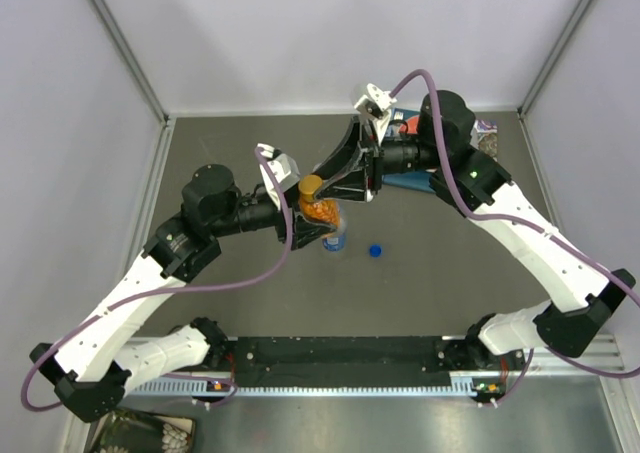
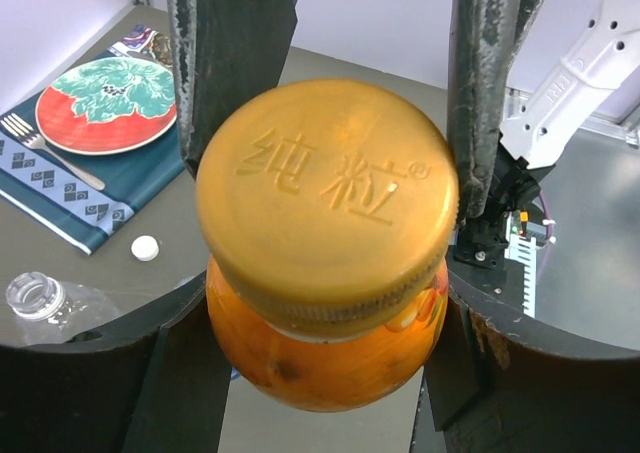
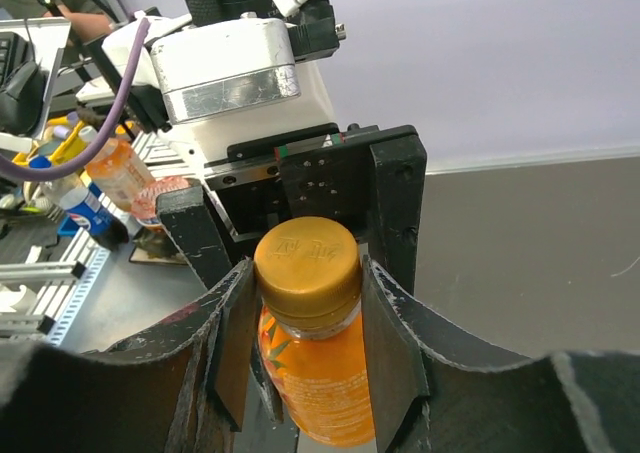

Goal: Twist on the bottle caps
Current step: Screw the bottle cap onto the plastic bottle.

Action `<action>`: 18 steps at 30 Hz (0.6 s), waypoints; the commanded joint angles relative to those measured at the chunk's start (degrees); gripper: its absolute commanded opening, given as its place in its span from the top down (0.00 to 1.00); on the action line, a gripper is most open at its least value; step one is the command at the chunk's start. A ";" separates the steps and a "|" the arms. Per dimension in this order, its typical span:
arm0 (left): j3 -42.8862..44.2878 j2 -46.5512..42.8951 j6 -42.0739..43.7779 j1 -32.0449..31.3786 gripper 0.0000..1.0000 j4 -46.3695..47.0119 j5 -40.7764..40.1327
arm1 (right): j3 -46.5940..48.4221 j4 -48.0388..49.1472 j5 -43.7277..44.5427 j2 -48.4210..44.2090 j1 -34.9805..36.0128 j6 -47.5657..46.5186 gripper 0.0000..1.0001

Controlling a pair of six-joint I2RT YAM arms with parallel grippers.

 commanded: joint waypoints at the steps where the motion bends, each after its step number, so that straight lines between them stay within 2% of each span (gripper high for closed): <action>1: 1.77 -1.99 2.64 1.53 1.00 7.43 -4.42 | -0.33 -6.29 -2.76 -1.88 0.23 1.02 0.82; 2: 1.85 -1.81 2.55 1.53 1.00 7.43 -3.80 | -0.24 -6.12 -3.12 -1.71 0.40 0.93 0.80; 4: 1.77 -1.72 2.20 1.45 1.00 7.52 -1.60 | 0.20 -4.02 -4.17 -1.45 0.49 2.25 0.65; 5: 1.68 -1.72 2.20 1.53 1.00 7.43 -0.90 | 0.38 -3.31 -4.52 -1.44 0.49 2.77 0.50; 6: 1.59 -1.63 2.11 1.45 1.00 7.52 -0.11 | 0.64 -2.35 -4.35 -1.36 0.49 3.13 0.30; 7: 1.50 -1.72 2.11 1.53 1.00 7.43 1.29 | 1.34 -2.16 -3.74 -1.36 0.49 3.30 0.25; 13: 0.80 -1.81 1.85 1.45 1.00 7.25 6.30 | 5.03 -1.11 -4.61 -0.30 0.41 3.83 0.18; 18: 0.01 -1.02 -0.08 1.53 1.00 6.99 14.91 | 6.80 1.78 -6.19 1.89 0.41 6.02 0.16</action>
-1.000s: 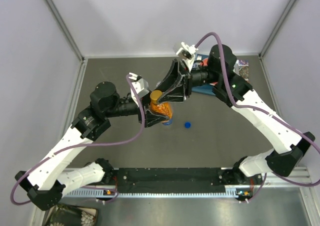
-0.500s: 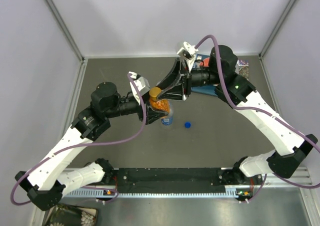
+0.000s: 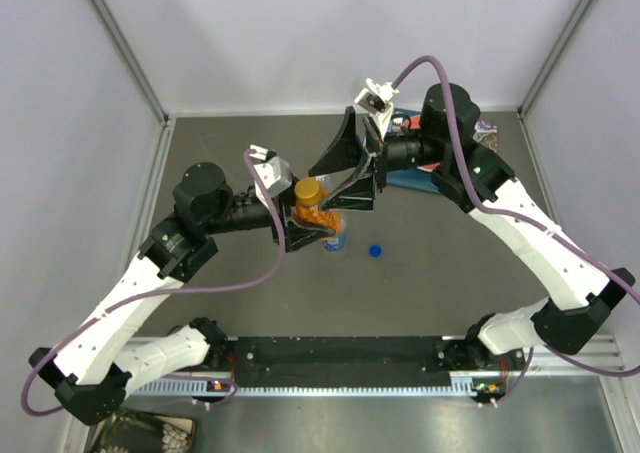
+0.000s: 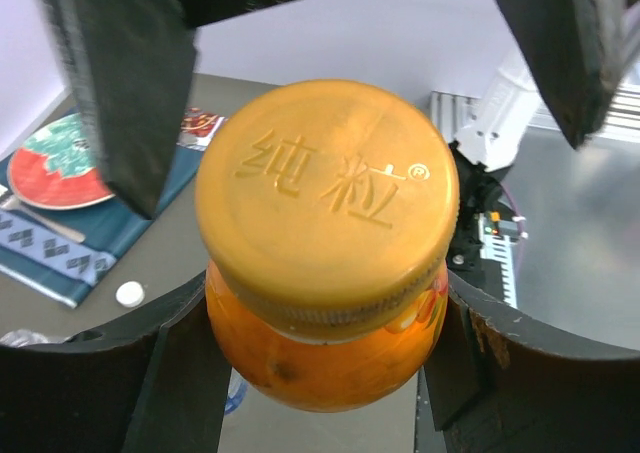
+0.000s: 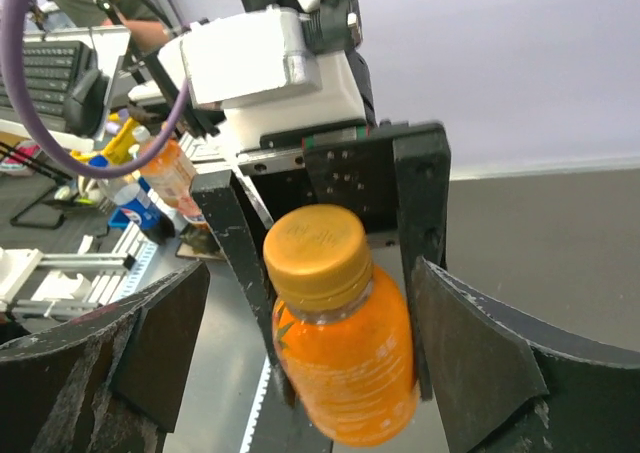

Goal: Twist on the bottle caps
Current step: Screw the bottle cap onto the plastic bottle.

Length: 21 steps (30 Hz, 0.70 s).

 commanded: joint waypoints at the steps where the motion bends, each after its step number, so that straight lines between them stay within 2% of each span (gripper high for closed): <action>1: -0.08 -0.21 -1.83 0.18 1.00 3.67 9.06 | 3.12 4.59 -3.52 1.28 0.14 2.79 0.16; 5: -0.17 0.32 -2.54 0.18 1.00 3.84 10.48 | 2.42 10.64 -6.43 1.81 0.23 6.05 0.19; 8: 0.01 0.76 -2.19 0.09 1.00 3.93 10.13 | 1.98 11.45 -7.66 2.16 0.67 6.49 0.21; 21: 0.45 1.02 1.42 -0.44 1.00 3.40 -0.94 | 2.16 9.78 -7.93 2.96 2.60 4.82 0.32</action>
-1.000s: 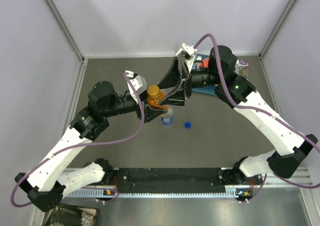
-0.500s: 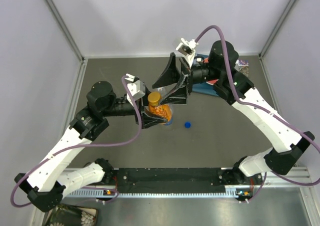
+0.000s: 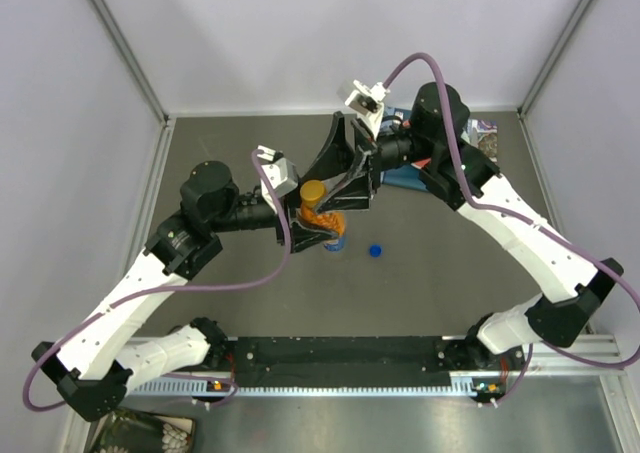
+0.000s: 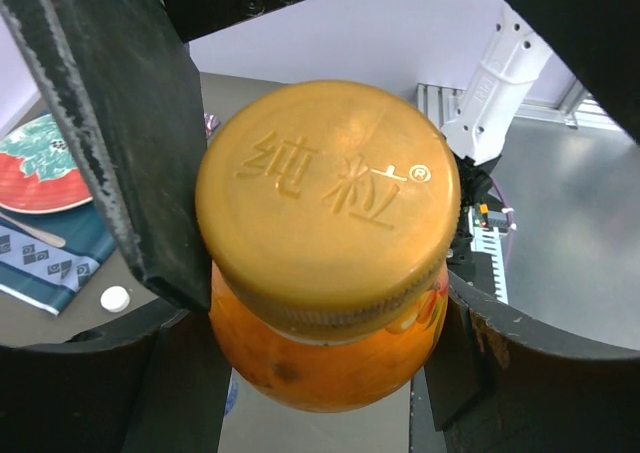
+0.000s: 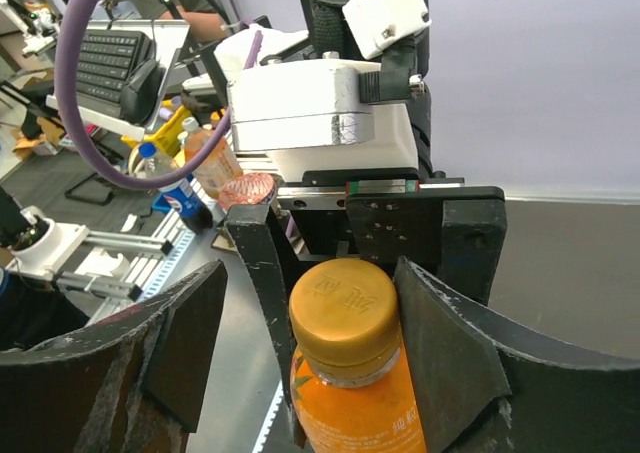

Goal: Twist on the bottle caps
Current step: Screw the bottle cap onto the plastic bottle.

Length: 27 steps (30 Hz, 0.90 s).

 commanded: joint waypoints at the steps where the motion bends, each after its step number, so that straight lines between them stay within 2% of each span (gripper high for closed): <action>1: 0.47 -0.40 1.79 0.09 1.00 3.01 -4.75 | 1.33 1.54 -0.63 0.03 0.90 -0.75 0.33; 4: 0.21 -0.49 2.14 0.09 1.00 3.01 -6.24 | 1.59 0.84 0.43 0.20 0.81 -1.10 0.42; 16: 0.91 -0.57 1.70 0.09 1.00 2.31 -9.14 | 1.76 -6.54 3.94 -0.41 1.08 -7.25 0.44; 27: 2.05 -0.57 0.82 0.18 1.00 2.31 -9.93 | 2.56 -11.81 10.08 -1.64 1.16 -12.44 0.56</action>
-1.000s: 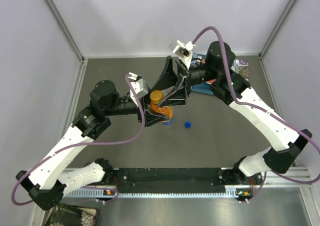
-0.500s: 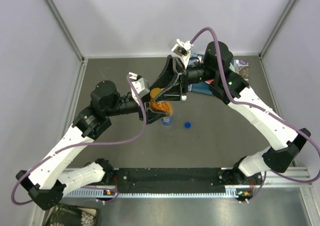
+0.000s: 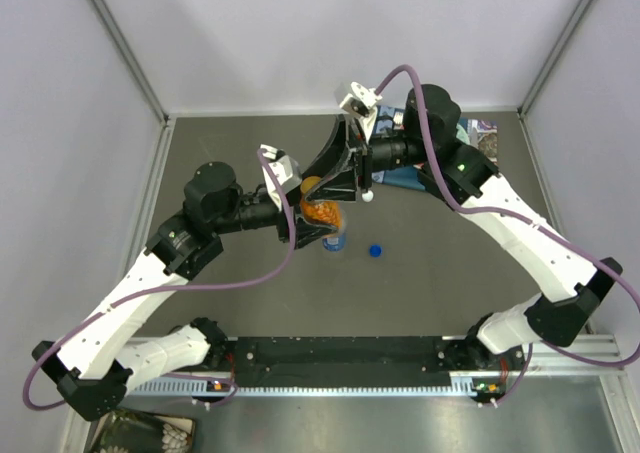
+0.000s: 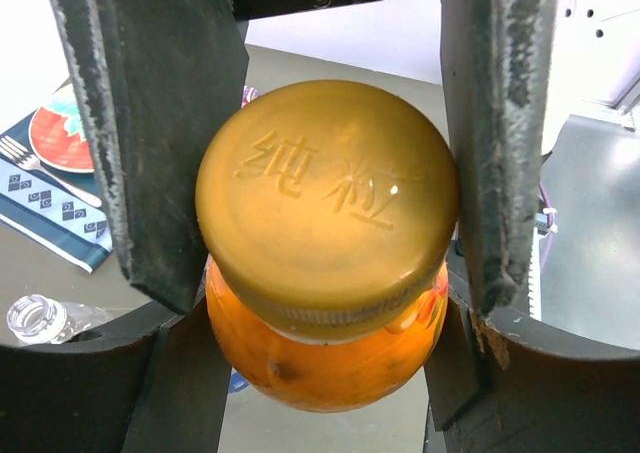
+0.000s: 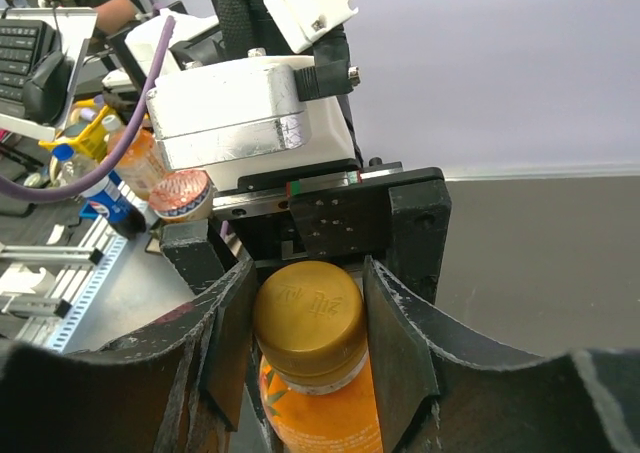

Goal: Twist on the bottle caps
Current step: Screw the bottle cap onto the plastic bottle.

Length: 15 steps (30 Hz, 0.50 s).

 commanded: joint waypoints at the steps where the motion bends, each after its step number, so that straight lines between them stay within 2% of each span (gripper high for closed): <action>1: 2.23 -0.53 -0.69 0.46 1.00 4.99 -2.74 | 2.12 -5.39 2.14 -2.21 0.88 -3.44 0.57; 5: 2.58 -0.44 -3.14 0.90 1.00 5.43 -3.01 | 2.38 -6.62 4.07 -2.56 0.79 -4.32 0.66; 6: 2.75 -0.35 -3.41 0.90 1.00 5.52 -3.01 | 2.29 -6.80 4.68 -2.65 0.79 -4.58 0.72; 15: 3.98 -0.18 -3.94 1.08 1.00 5.00 -7.21 | 1.77 -11.19 14.08 -3.62 0.88 -8.27 0.86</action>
